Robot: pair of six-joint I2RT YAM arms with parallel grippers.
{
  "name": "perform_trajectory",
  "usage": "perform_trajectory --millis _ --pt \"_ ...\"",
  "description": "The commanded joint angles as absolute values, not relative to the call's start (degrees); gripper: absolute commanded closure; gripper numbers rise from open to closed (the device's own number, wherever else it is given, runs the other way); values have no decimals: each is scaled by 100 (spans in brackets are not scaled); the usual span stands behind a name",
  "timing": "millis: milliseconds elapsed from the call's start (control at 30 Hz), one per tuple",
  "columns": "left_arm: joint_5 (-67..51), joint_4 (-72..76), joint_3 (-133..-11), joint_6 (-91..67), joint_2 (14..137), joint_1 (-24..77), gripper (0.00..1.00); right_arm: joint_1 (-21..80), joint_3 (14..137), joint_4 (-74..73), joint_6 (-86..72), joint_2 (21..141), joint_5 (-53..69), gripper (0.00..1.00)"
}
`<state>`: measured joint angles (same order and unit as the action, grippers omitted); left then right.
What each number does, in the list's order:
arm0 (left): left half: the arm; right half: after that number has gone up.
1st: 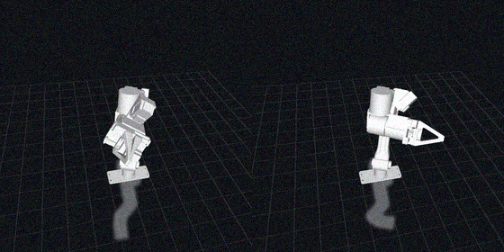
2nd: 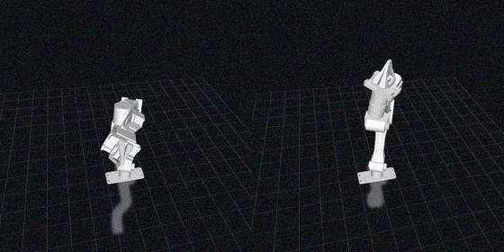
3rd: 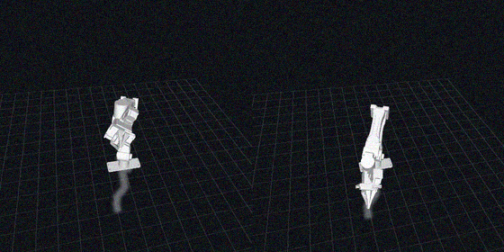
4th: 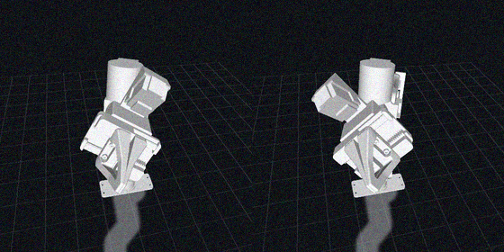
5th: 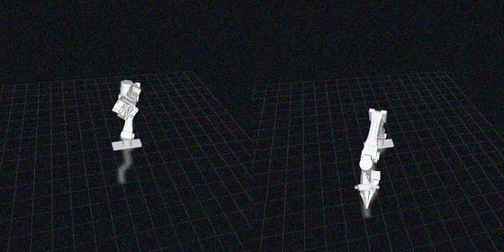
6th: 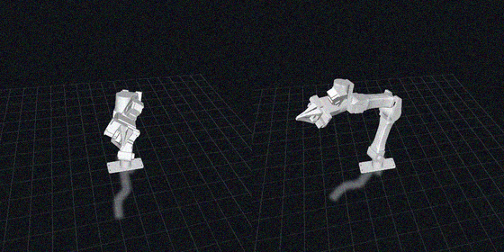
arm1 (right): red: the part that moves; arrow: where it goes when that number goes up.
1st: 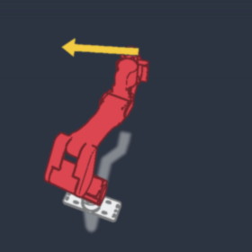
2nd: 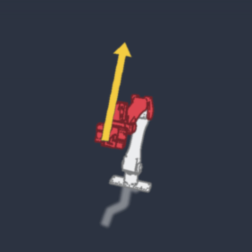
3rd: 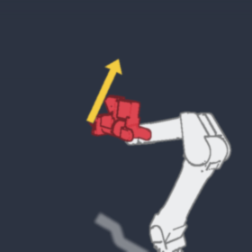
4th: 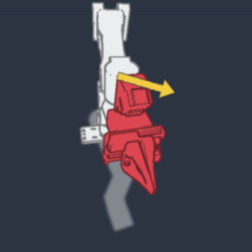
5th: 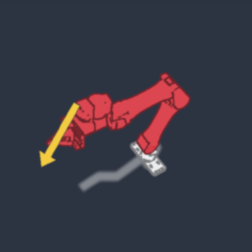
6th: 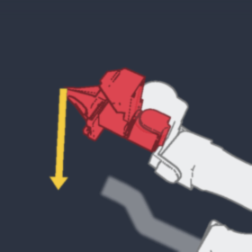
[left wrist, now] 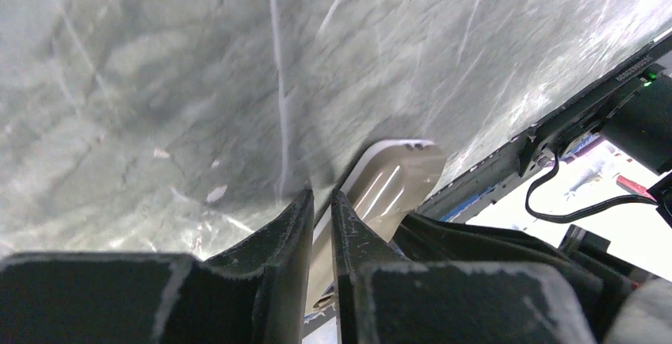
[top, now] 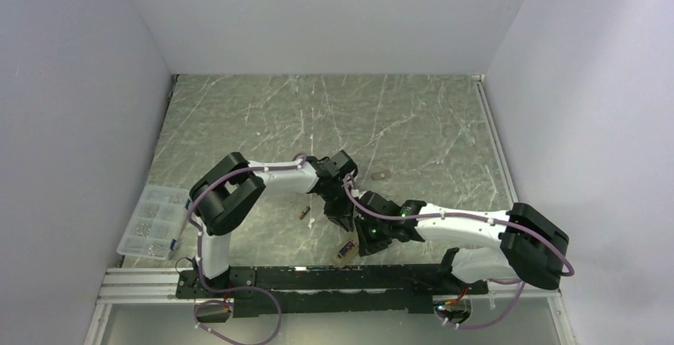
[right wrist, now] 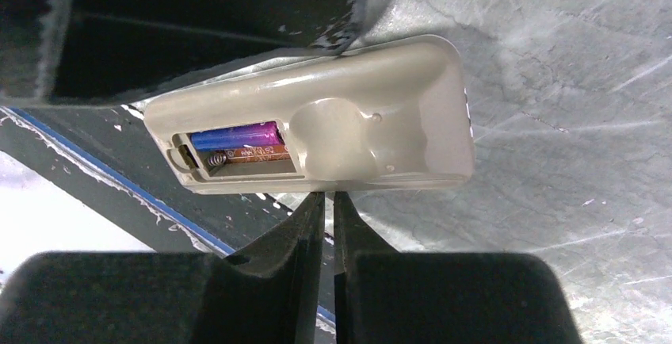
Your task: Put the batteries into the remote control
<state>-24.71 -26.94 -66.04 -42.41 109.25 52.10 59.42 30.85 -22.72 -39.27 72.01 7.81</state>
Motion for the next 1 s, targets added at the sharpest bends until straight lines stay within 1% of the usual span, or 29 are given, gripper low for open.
perform_trajectory --millis 0,167,333,667,967 --pt "-2373 -2473 -6904 -3860 11156 5119 80 5961 3267 -1953 -4093 7258 539 89" --pt "-2473 -2494 -7059 -3756 11234 5079 80 5987 3383 -1850 -4154 7462 527 88" --pt "-2425 -2631 -7016 -3635 11033 4853 80 6057 3470 -1772 -4104 7516 508 88" --pt "-2117 -3258 -7030 -3192 10281 4272 77 6267 3468 -1499 -3875 7549 773 87" --pt "-1802 -3703 -6636 -3081 9297 3890 76 6564 3954 -1389 -3731 8106 765 87"
